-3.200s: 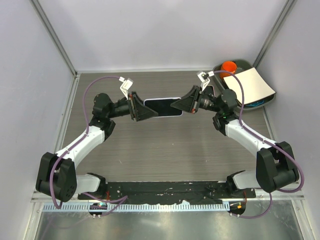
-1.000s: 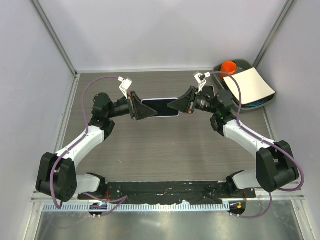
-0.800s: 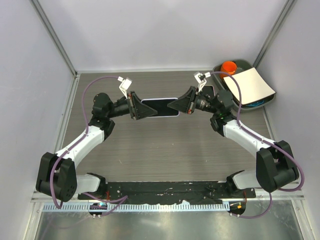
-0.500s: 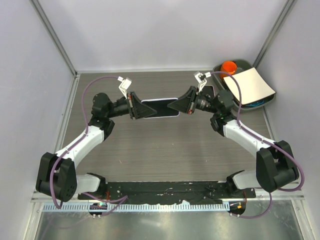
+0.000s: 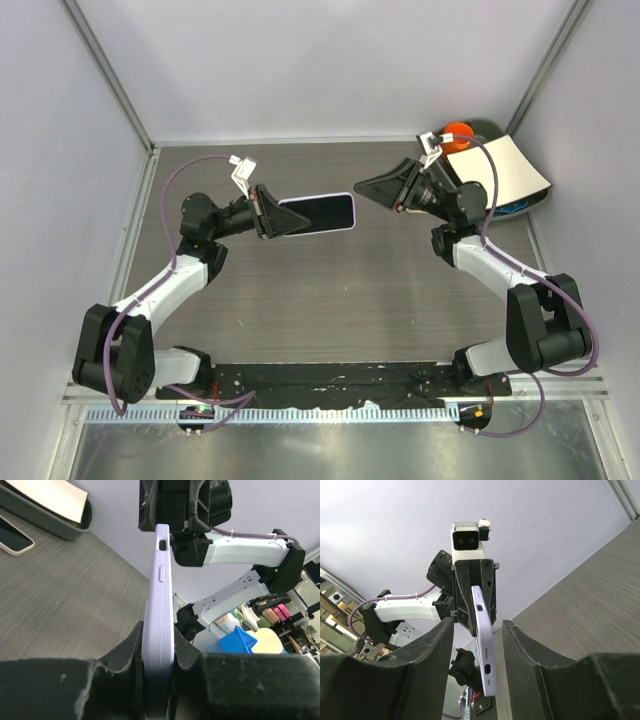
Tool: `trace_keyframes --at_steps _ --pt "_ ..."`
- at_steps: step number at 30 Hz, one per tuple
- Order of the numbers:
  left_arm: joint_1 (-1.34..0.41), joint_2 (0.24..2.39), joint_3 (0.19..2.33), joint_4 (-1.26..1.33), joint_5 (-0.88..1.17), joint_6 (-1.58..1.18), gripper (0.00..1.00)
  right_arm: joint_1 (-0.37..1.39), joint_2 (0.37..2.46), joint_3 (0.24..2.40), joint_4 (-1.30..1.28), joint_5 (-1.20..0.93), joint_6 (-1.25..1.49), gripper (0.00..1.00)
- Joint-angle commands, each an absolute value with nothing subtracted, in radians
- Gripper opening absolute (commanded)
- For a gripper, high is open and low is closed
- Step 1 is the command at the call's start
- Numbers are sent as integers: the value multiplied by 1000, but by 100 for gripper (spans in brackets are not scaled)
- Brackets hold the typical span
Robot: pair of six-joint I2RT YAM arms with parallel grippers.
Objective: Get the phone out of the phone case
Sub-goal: Remove the phone case from the phone.
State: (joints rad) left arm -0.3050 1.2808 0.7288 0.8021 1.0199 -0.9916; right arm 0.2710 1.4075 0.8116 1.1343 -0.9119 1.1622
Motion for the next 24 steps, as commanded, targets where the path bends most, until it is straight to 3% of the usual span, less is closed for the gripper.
trace_keyframes --at_steps 1,11,18,24 --pt "-296 1255 736 962 989 -1035 0 268 1416 785 1270 -879 1249 49" --pt "-296 1262 729 973 988 -1034 0 293 1433 785 1253 -865 1229 47" --pt "-296 1262 716 973 994 -1017 0 319 1450 795 1255 -859 1230 36" --pt "-298 1264 712 973 999 -1006 0 325 1473 801 1273 -851 1268 34"
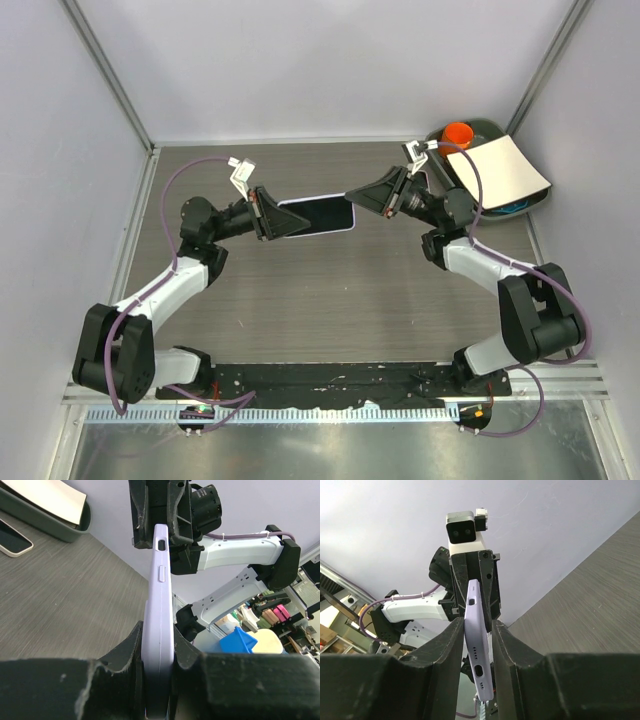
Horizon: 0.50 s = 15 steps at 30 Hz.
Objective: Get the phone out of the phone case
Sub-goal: Remove the phone case from the phone.
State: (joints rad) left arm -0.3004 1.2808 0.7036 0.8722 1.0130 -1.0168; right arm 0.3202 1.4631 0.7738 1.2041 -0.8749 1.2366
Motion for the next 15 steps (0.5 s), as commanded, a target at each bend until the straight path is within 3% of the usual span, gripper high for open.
trace_keyframes --at_steps 1,15 --pt "-298 1266 710 973 1002 -1003 0 325 1477 805 1284 -851 1279 33" --pt "-310 1264 704 971 1051 -951 0 327 1542 813 1397 -845 1498 22"
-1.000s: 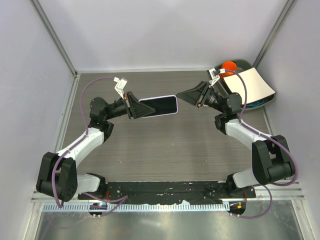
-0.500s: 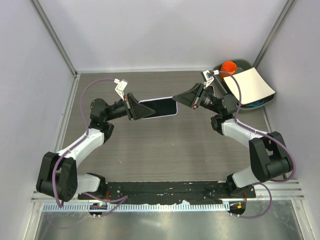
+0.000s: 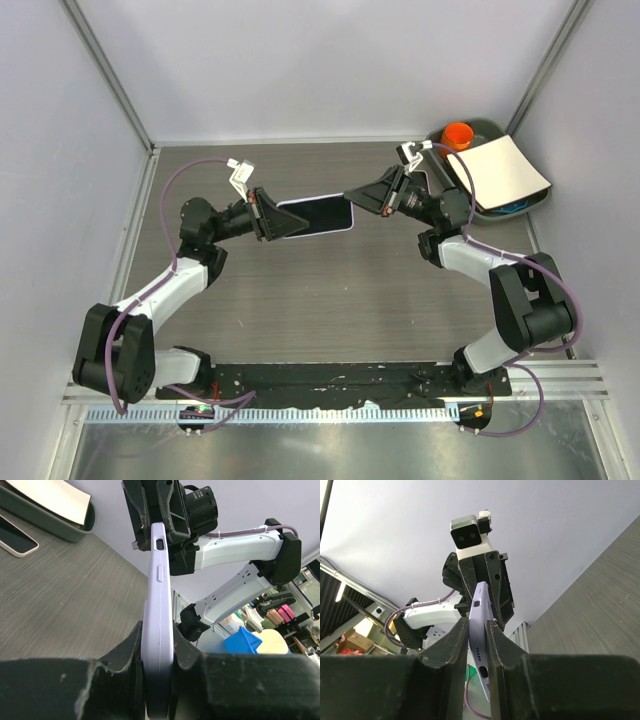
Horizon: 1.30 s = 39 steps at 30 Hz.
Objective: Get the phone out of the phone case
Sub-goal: Remove the phone case from the phone.
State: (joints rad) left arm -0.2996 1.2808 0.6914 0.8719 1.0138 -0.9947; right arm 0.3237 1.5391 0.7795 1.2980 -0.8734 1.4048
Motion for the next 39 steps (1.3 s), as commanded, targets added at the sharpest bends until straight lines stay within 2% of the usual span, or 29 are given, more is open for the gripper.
trace_keyframes --at_steps 1,11,16,21,27,33,39 --pt "-313 1266 706 971 1061 -947 0 325 1540 811 1407 -842 1515 22" --pt "-330 1264 719 971 1137 -913 0 327 1476 747 1367 -739 1623 20" --pt "-341 1266 724 969 1166 -900 0 328 1448 718 1350 -687 1638 22" --pt "-350 1264 730 971 1193 -897 1 327 1437 706 1332 -664 1647 29" --pt "-356 1267 732 971 1204 -896 0 325 1428 701 1333 -649 1651 29" --pt "-345 1269 742 945 1135 -919 0 331 1402 703 1330 -669 1580 30" --pt "-324 1269 744 962 1063 -965 0 347 1348 690 1255 -692 1398 38"
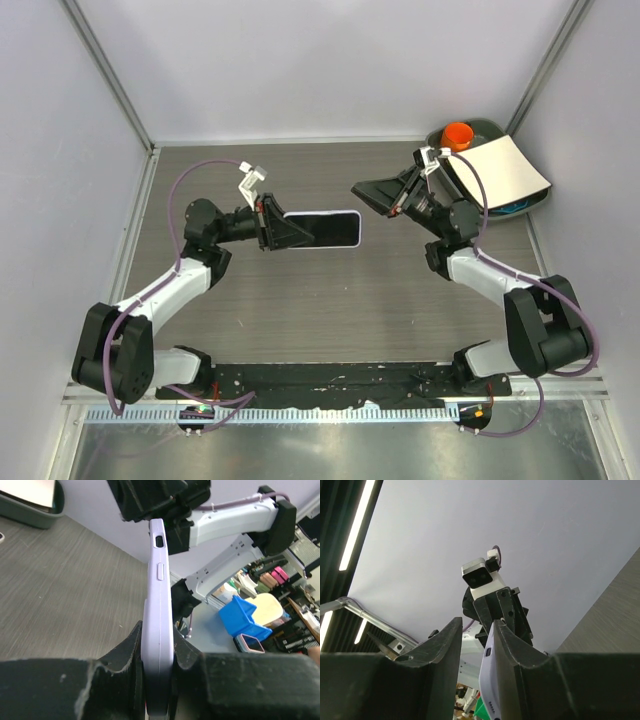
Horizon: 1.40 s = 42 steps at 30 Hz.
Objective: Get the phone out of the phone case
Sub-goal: Remove the phone case from the phone.
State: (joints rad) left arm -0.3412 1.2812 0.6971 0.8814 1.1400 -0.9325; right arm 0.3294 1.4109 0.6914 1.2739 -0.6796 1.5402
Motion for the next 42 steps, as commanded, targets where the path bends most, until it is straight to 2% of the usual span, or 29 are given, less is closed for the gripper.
trace_keyframes --at_steps 1,12,17,23,34,42 --pt "-322 1267 739 968 1055 -969 0 347 1347 689 1244 -696 1384 38" --pt "-305 1255 723 1014 1023 -1005 0 391 1348 710 1143 -713 1255 37" --pt "-305 1253 715 1017 1029 -994 0 391 1368 712 1181 -710 1314 33" --pt "-305 1250 709 1017 1034 -983 0 383 1397 718 1284 -706 1451 35" --pt "-305 1255 709 1017 1040 -979 0 379 1410 719 1302 -699 1491 36" --pt "-305 1253 712 1017 1052 -976 0 379 1420 723 1307 -698 1512 30"
